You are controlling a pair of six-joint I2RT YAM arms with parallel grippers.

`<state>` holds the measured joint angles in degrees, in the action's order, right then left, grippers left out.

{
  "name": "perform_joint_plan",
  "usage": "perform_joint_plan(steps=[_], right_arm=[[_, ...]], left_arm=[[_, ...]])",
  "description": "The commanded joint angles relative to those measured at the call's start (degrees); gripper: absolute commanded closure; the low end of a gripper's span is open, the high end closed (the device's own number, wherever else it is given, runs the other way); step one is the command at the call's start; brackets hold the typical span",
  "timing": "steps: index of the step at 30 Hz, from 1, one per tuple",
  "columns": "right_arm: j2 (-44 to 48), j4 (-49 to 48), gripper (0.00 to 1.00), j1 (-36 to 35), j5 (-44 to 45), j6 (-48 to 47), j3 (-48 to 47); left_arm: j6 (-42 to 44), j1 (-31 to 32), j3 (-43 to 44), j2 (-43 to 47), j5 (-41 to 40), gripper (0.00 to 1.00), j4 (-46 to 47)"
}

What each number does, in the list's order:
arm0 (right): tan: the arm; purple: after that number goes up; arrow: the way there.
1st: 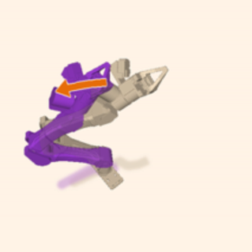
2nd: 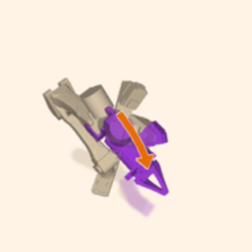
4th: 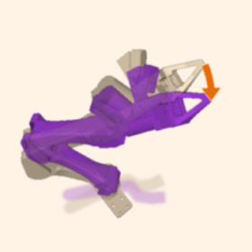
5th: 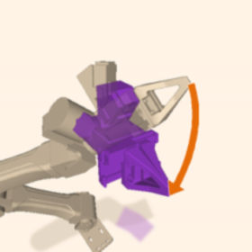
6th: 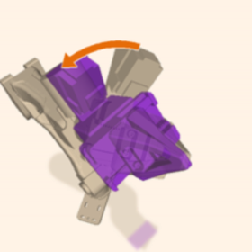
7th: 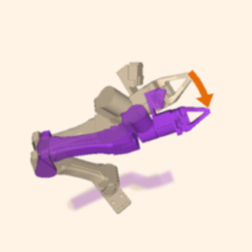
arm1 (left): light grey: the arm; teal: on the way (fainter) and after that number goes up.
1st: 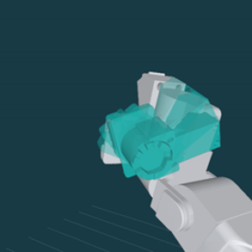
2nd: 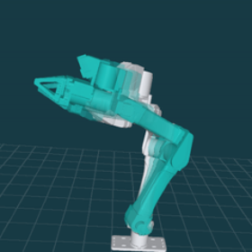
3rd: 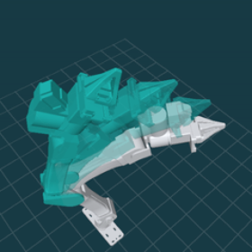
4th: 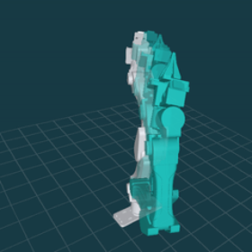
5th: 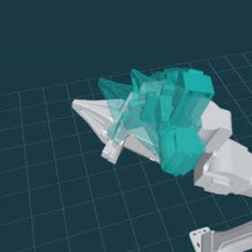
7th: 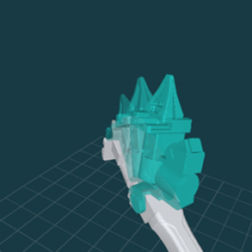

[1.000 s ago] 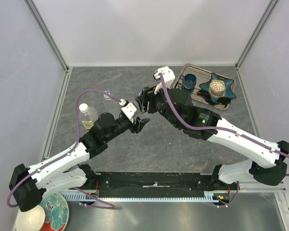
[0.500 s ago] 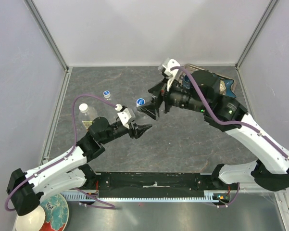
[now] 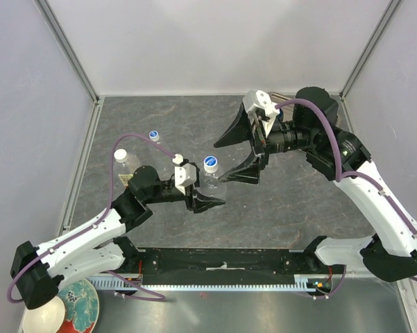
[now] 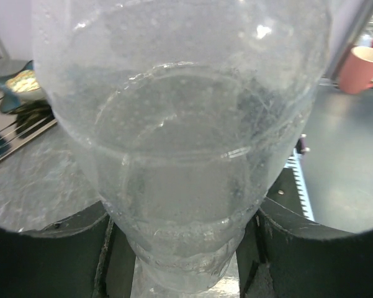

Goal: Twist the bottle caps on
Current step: Screw the bottle cap onto the plastic bottle.

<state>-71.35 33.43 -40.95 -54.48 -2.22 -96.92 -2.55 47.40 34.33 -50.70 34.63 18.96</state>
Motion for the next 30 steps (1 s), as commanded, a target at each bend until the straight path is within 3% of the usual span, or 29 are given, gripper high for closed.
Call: perform_joint_plan(steps=[1,5,9,12,23,30], right_arm=[[-0.5,-10.5,0.03,0.8,-9.4,2.4,0.9],[-0.8,-16.9,0.13,0.8,-12.9,7.2,4.4],[-1.8,-25.0,0.35,0.8,-17.1,12.9,6.5],[-1.2,-29.5,0.39,0.9,-17.6,15.8,9.1],[-0.3,-31.3,0.51,0.8,-18.1,16.3,12.9],[-0.2,-31.5,0.74,1.5,-17.5,16.5,14.0]], left_arm=[[-2.3,0.6,4.0,-0.8,11.8,0.98,0.7],[-2.3,0.9,5.0,-1.5,13.6,0.98,0.5],[-2.3,1.5,5.8,-2.3,14.8,0.98,0.5],[-2.4,1.6,6.0,-2.6,14.3,0.98,0.5],[-2.6,1.6,6.9,-3.4,12.1,0.98,1.3],[-2.3,1.6,6.8,-3.0,10.5,0.98,1.5]])
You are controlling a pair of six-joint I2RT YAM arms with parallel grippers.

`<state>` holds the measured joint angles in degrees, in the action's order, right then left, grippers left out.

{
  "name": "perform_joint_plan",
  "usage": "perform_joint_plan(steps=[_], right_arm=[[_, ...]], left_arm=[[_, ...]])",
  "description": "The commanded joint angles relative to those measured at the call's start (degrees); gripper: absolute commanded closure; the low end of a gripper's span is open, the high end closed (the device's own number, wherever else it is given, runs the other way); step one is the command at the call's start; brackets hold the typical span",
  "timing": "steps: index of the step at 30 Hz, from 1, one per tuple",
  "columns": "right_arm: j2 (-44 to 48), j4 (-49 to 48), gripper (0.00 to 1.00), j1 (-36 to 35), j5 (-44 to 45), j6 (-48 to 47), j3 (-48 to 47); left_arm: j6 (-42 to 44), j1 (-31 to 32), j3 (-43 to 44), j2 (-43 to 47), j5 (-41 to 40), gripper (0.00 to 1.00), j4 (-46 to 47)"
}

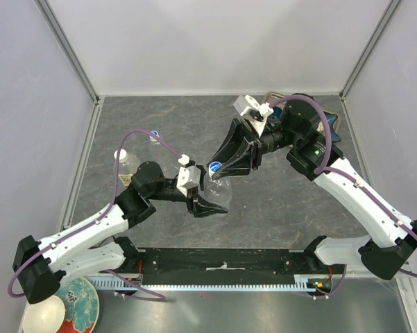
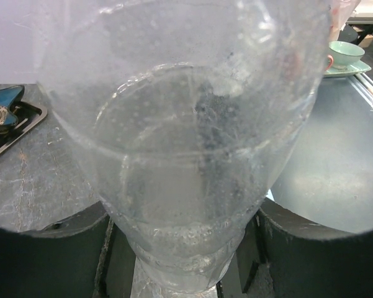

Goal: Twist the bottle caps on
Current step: Screw the bottle cap onto the plastic bottle.

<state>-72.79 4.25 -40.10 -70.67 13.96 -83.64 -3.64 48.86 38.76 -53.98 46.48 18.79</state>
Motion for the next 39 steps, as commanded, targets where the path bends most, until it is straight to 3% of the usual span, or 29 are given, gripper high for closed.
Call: perform_joint_plan(steps=[1,8,11,12,15,22,23,25,26,28,31,36,38,39], right_arm=[[1.2,-2.3,0.76,0.6,-1.2,0.5,0.8],[1.7,-0.8,0.96,2.7,4.0,2.0,3.7],[1.4,8.1,1.00,4.7,12.9,-3.3,3.8],[1.2,14.4,1.00,4.7,20.3,-6.3,3.4],[-0.8,19.9,1.00,4.6,31.1,-6.7,2.5],[-0.3,17.9,1.00,2.1,60.9,0.0,4.9],[-0.3,17.8,1.00,1.3,70.9,2.5,5.4],[-0.7,18.2,1.00,-2.8,81.4,4.0,6.5],[-0.8,18.4,1.00,-4.4,93.7,6.0,7.0],[-1.5,18.3,1.00,-8.8,102.2,8.1,7.9],[-3.7,18.6,1.00,-11.4,109.1,10.8,7.2],[-6.4,19.0,1.00,-12.9,109.9,11.7,4.2],[-6.5,19.0,0.93,-13.0,107.9,10.6,2.3],[-6.0,18.8,0.84,-13.0,106.9,9.6,1.5]], left_arm=[[-1.1,0.1,2.3,0.3,-1.5,0.98,1.6],[3.5,0.0,1.3,1.5,-8.7,0.98,1.8],[7.8,0.0,0.8,1.9,-17.3,0.98,3.1],[8.3,0.0,0.6,2.2,-20.4,0.98,3.4],[10.8,0.0,0.2,2.4,-24.5,0.98,4.3],[11.2,0.0,0.6,2.4,-29.2,0.98,4.9],[11.3,0.0,0.6,2.4,-29.6,0.98,5.1],[11.6,0.0,0.6,2.3,-30.8,0.98,5.5],[11.6,0.0,0.5,2.2,-31.4,0.98,5.6],[11.5,0.1,0.6,2.2,-32.2,0.98,6.0],[11.1,0.0,0.6,2.1,-32.1,0.98,6.1],[11.0,0.0,0.3,2.3,-32.6,0.98,6.0],[11.2,0.0,0.0,2.5,-32.5,0.98,6.0],[11.2,0.0,-0.1,2.6,-32.5,0.98,6.0]])
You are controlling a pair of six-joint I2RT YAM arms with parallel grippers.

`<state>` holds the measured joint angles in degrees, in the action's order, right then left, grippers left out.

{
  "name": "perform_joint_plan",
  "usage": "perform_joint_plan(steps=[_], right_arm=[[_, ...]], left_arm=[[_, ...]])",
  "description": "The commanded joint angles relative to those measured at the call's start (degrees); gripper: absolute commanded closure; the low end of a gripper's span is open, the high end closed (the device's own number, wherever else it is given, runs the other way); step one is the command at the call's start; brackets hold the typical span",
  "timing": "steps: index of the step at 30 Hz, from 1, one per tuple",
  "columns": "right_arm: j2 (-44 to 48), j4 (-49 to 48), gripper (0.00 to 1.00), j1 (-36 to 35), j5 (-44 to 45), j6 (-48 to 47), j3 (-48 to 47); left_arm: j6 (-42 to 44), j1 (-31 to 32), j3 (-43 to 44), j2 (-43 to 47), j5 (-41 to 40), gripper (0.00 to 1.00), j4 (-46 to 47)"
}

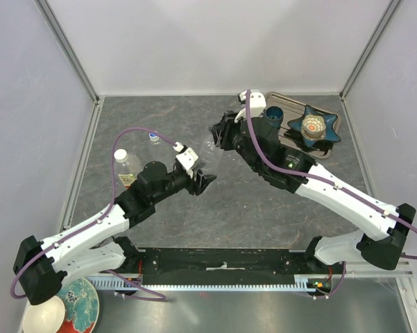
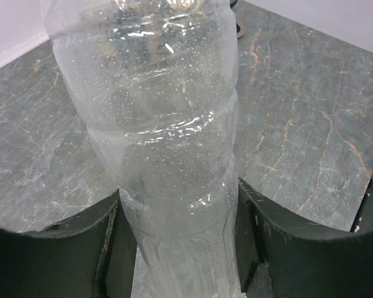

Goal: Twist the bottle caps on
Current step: Screw the bottle cap onto the plastic bottle.

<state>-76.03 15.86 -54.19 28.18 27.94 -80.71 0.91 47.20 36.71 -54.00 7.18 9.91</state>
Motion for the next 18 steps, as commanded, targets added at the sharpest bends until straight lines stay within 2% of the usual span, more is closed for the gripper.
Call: perform_joint_plan(steps=[1,3,4,5,7,8,9,11,16,18], right_arm=[[-2.2,7.3,0.65,1.2,5.2,-6.5,-3.1],[0.1,5.7,0.50,1.2,1.4,-9.2,-4.5],[1.0,5.2,0.36,1.3,-2.4,-11.1,-5.9],[1.7,4.5,0.31,1.6,-5.2,-11.8,-6.6],[3.5,4.4,0.24,2.9,-10.4,-13.3,-8.9],[4.1,3.8,0.23,4.2,-18.3,-14.6,-9.3],[5.4,3.8,0.21,5.0,-21.6,-15.1,-9.6],[6.3,3.7,0.18,7.3,-34.5,-16.1,-10.1],[9.5,3.2,0.02,15.1,-57.2,-16.5,-9.9],[10.4,2.8,0.02,17.2,-63.6,-17.1,-9.7]], left_arm=[[6.7,1.7,1.8,2.8,6.9,0.98,14.6],[6.7,1.6,1.1,2.9,7.2,0.98,14.6],[6.6,1.6,0.7,3.1,7.7,0.98,14.5],[6.3,1.6,0.0,3.2,8.3,0.98,14.3],[5.9,1.6,-0.5,3.5,8.9,0.98,14.3],[5.6,1.6,-0.8,3.4,8.9,0.98,14.2],[5.0,1.6,-0.8,3.5,8.8,0.98,14.1],[4.1,1.5,-0.8,3.5,8.8,0.98,14.2],[1.5,1.1,-0.5,3.9,8.0,0.98,14.3],[0.3,1.0,-0.4,4.1,7.4,0.98,14.3]])
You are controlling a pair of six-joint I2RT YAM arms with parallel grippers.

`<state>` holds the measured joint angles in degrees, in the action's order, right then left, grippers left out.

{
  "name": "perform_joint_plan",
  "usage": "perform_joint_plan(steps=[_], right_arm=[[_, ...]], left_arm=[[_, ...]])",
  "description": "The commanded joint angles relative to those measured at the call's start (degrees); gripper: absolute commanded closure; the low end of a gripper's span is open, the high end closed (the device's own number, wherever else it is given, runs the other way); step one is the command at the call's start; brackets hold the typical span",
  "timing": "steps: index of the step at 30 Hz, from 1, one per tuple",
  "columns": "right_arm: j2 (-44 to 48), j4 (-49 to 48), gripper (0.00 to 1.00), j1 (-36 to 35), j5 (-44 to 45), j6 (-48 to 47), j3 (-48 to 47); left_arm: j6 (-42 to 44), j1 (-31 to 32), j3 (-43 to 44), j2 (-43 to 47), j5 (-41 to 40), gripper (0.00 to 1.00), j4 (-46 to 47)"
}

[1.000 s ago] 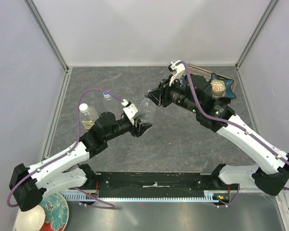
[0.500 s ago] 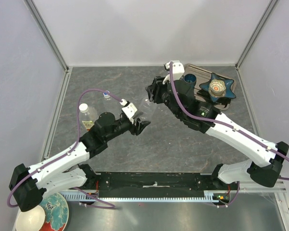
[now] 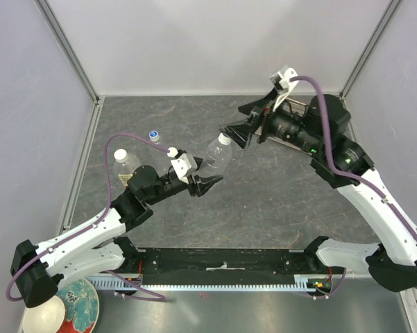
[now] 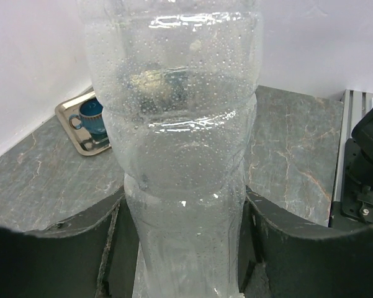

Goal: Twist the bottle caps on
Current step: Screw the bottle cap onto the plastic bottle.

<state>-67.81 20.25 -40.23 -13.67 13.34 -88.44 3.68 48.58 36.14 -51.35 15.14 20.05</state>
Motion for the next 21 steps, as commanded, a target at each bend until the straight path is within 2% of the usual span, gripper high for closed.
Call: perform_joint_plan(steps=[1,4,5,6,7,10,12,15,16,19,21], right_arm=[[2.4,-2.0,0.02,3.7,-22.9,-2.6,-1.9],[3.6,-4.4,0.02,5.9,-29.0,-2.7,-0.9],[3.8,-5.8,0.02,7.3,-31.6,-2.2,-0.5],[3.8,-7.3,0.02,8.2,-35.2,-1.7,-0.1],[3.6,-11.5,0.02,9.1,-42.9,0.8,0.0],[2.6,-23.6,0.02,10.5,-55.1,7.8,0.9],[1.6,-29.5,0.03,10.8,-57.9,12.1,1.2],[0.2,-56.3,0.04,10.6,-60.9,33.0,5.8],[-0.5,-69.8,0.05,10.6,-61.5,43.2,6.4],[-3.4,-83.4,0.08,10.3,-62.0,51.8,8.1],[-3.7,-83.6,0.12,9.6,-62.3,52.0,9.3]], left_arm=[[-2.9,-0.4,0.3,1.3,-0.9,0.98,4.2],[-5.5,-0.9,1.1,1.9,-0.2,0.98,4.6],[-6.3,-0.9,1.4,2.0,3.0,0.98,4.9],[-6.8,-0.9,1.6,2.2,5.1,0.98,5.1],[-7.4,-1.0,2.4,2.3,7.7,0.98,5.0],[-7.7,-1.0,4.6,2.1,26.0,0.98,3.8],[-7.7,-0.9,6.0,2.0,30.4,0.98,3.0],[-7.2,-1.0,7.6,1.6,32.8,0.98,3.1],[-7.1,-1.0,7.8,1.3,32.7,0.98,3.4],[-6.9,-1.0,8.1,0.8,33.2,0.98,3.9],[-7.1,-1.0,8.2,0.3,32.9,0.98,4.6]])
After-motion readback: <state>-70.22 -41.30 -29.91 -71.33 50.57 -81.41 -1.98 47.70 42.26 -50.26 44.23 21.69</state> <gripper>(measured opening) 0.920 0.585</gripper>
